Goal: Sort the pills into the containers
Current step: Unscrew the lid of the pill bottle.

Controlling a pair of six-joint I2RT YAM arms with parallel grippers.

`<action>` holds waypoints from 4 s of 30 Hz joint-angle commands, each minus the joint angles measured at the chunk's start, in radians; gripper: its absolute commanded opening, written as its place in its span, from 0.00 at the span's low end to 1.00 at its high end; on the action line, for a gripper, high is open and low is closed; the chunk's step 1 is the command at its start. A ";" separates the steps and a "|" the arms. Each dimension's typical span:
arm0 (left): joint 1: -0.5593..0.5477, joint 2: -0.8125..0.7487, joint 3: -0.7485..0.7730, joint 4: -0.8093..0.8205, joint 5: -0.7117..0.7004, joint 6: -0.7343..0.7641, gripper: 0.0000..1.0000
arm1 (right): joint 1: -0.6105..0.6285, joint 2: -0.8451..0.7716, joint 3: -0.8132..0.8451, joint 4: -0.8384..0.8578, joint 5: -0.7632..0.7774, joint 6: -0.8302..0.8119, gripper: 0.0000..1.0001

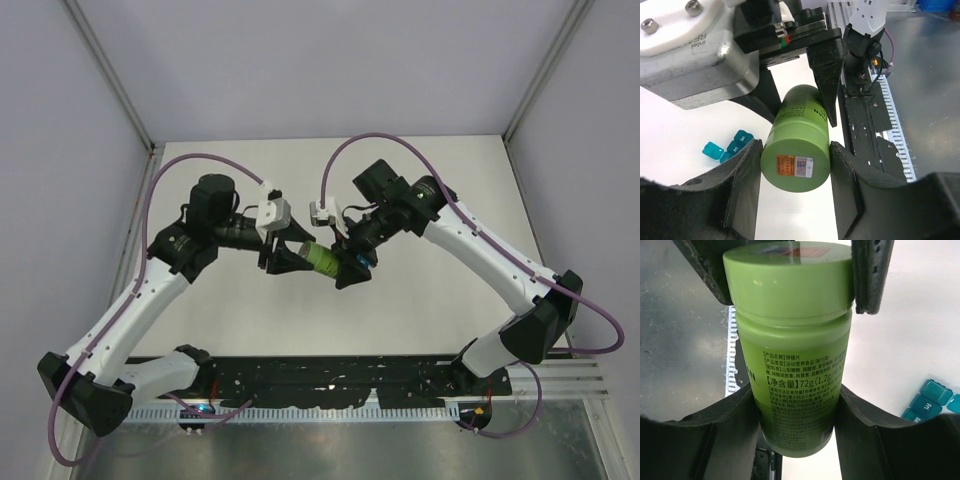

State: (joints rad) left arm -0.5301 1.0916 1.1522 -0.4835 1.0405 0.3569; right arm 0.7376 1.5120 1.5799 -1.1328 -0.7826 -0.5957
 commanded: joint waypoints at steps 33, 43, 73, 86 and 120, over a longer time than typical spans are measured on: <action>0.108 0.068 0.020 0.263 -0.045 -0.642 1.00 | 0.008 -0.076 -0.037 0.234 0.258 0.125 0.05; 0.087 -0.061 0.004 0.000 0.010 0.037 1.00 | 0.008 -0.052 -0.005 0.065 0.029 0.010 0.05; 0.004 -0.012 -0.045 0.126 -0.010 -0.162 0.21 | 0.008 -0.065 -0.017 0.122 0.120 0.048 0.05; 0.004 -0.025 -0.106 0.281 -0.270 -0.611 0.00 | 0.011 -0.075 -0.032 0.199 0.289 0.106 0.05; 0.107 -0.019 -0.161 0.017 -0.568 -0.333 0.00 | -0.046 -0.141 -0.159 0.283 0.356 0.131 0.06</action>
State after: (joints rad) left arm -0.4286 1.0420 1.0168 -0.4278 0.6121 -0.0811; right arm 0.7204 1.4292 1.4525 -0.9176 -0.4198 -0.4873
